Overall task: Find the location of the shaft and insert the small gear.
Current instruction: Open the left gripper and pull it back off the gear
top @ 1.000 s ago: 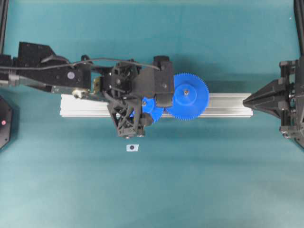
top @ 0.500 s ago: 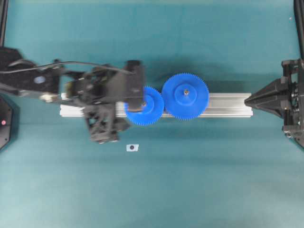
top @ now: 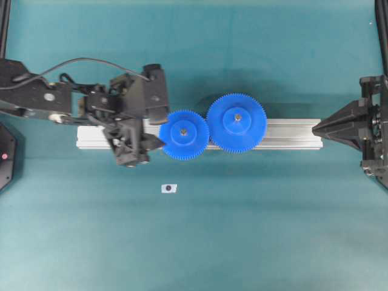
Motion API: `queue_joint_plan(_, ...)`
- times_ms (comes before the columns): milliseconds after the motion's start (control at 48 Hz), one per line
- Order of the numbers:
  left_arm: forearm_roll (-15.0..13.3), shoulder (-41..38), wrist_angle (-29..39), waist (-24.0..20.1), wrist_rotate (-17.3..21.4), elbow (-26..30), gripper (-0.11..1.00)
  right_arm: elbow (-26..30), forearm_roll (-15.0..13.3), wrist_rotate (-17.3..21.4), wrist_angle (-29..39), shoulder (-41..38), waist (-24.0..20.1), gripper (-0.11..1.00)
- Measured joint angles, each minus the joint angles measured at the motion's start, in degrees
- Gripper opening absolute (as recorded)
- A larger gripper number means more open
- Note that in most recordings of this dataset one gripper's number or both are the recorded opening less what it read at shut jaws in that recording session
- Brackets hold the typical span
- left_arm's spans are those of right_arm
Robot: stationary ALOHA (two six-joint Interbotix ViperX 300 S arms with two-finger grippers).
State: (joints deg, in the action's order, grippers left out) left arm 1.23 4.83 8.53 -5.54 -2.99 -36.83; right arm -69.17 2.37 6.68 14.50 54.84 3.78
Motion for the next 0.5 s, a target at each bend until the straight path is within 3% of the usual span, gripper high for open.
queue_joint_plan(83,-0.09,-1.85,0.00,0.00,-0.26,0.26,0.61,0.00,0.00,0.00,0.09,0.00,0.00,0.16)
queue_joint_plan(333,-0.09,-3.96,-0.09,0.88,-2.11,1.14,0.14,0.00,0.00,0.00,0.09,0.00,0.00,0.16)
queue_joint_plan(500,0.00,-3.69,0.35,5.45,-4.75,3.43,0.02,0.00,0.00,0.00,0.09,0.09,0.00,0.15)
